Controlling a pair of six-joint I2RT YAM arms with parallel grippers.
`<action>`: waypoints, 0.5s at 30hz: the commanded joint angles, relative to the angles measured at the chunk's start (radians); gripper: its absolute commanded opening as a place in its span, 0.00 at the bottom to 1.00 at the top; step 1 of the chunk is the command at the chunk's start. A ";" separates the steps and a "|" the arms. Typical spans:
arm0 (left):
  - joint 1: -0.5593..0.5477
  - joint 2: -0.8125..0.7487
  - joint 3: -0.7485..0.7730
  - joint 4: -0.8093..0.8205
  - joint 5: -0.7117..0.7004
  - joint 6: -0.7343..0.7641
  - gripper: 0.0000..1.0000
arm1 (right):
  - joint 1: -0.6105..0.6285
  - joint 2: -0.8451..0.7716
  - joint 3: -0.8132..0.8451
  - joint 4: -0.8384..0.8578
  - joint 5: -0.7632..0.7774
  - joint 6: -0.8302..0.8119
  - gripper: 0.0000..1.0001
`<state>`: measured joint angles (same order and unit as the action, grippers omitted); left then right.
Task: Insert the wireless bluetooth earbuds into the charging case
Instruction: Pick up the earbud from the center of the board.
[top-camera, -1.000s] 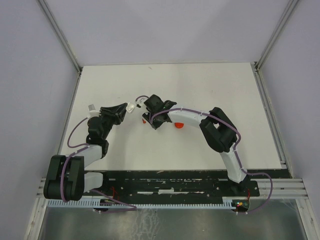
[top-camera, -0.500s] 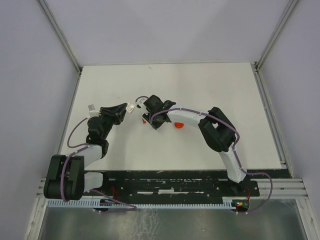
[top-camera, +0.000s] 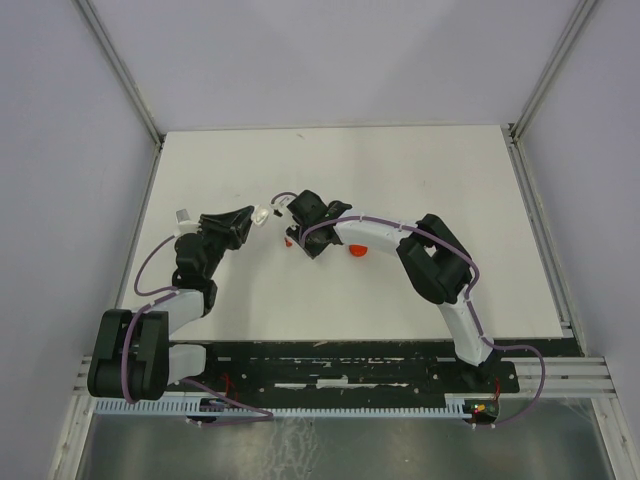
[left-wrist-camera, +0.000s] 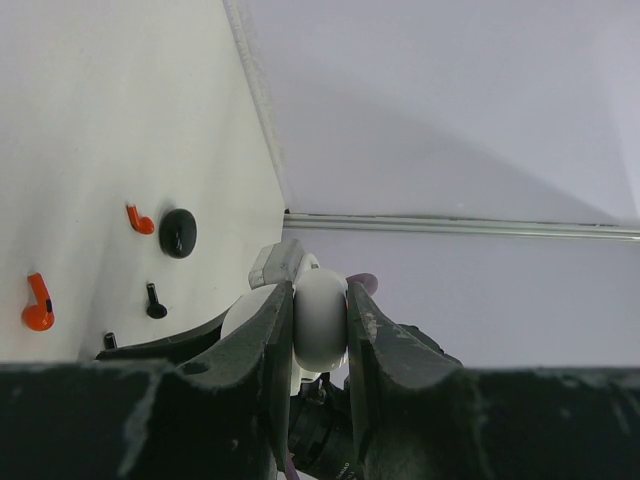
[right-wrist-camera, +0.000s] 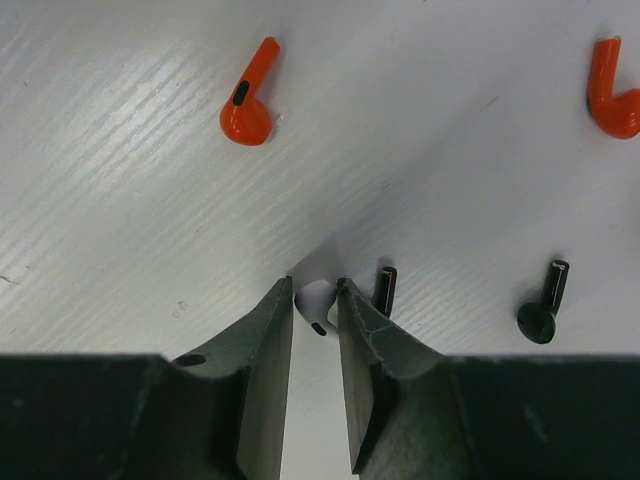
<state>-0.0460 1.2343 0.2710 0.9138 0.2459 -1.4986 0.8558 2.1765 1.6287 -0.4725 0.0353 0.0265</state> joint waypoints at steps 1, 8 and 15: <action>0.005 -0.001 -0.003 0.040 0.018 0.038 0.03 | 0.003 0.002 0.033 0.006 0.022 -0.010 0.31; 0.004 0.002 -0.001 0.035 0.022 0.044 0.03 | 0.002 -0.014 0.030 0.020 0.036 -0.003 0.13; 0.003 0.019 0.012 0.030 0.045 0.054 0.03 | -0.028 -0.169 -0.102 0.190 0.009 0.056 0.09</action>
<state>-0.0460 1.2404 0.2710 0.9134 0.2634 -1.4944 0.8486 2.1513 1.5894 -0.4187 0.0532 0.0372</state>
